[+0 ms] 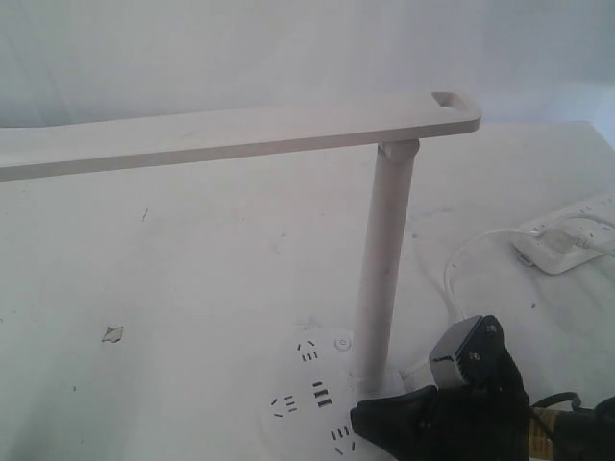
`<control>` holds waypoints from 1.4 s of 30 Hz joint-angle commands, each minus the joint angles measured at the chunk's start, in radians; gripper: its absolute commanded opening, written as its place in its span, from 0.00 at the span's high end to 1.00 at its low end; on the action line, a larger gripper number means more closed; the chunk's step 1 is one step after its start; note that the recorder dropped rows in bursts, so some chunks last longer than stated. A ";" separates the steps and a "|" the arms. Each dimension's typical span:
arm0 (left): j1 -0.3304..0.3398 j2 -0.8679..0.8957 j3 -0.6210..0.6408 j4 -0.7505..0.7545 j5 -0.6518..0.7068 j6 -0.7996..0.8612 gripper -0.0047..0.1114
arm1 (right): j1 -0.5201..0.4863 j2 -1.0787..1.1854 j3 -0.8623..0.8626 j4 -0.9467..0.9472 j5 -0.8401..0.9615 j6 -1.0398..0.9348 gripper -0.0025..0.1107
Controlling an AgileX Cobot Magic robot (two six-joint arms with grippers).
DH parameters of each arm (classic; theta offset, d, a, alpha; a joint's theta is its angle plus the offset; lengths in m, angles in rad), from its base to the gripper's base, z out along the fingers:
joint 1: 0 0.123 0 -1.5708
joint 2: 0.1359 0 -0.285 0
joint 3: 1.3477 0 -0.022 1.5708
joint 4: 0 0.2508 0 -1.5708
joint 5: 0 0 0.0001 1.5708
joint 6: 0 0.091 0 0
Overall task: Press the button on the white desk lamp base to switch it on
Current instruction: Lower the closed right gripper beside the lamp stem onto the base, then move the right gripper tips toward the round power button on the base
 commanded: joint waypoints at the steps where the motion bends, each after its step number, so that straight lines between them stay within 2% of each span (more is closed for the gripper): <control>1: 0.001 -0.004 0.003 -0.002 0.004 -0.001 0.96 | 0.002 0.003 0.001 -0.013 0.034 -0.001 0.89; 8: 0.001 -0.004 0.003 -0.002 0.004 -0.001 0.96 | 0.002 -0.006 0.001 -0.023 0.032 0.011 0.90; 13: 0.001 -0.004 0.003 -0.002 0.004 -0.001 0.96 | 0.002 -0.093 0.001 -0.061 0.038 0.013 0.98; 15: 0.001 -0.004 0.003 -0.002 0.004 -0.001 0.96 | 0.002 -0.153 0.003 -0.065 0.103 0.013 0.98; 18: 0.001 -0.004 0.003 -0.002 0.004 -0.001 0.96 | 0.002 -0.243 0.018 -0.013 0.292 0.022 0.98; 23: 0.001 -0.004 0.003 -0.002 0.004 -0.001 0.96 | 0.002 -0.351 0.027 -0.042 0.445 0.138 0.98; 31: 0.001 -0.004 0.003 -0.002 0.004 -0.001 0.96 | 0.002 -0.397 0.025 -0.063 0.319 0.220 0.98; 42: 0.001 -0.004 0.003 -0.002 0.004 -0.001 0.96 | 0.002 -0.395 0.014 -0.089 0.319 0.275 0.98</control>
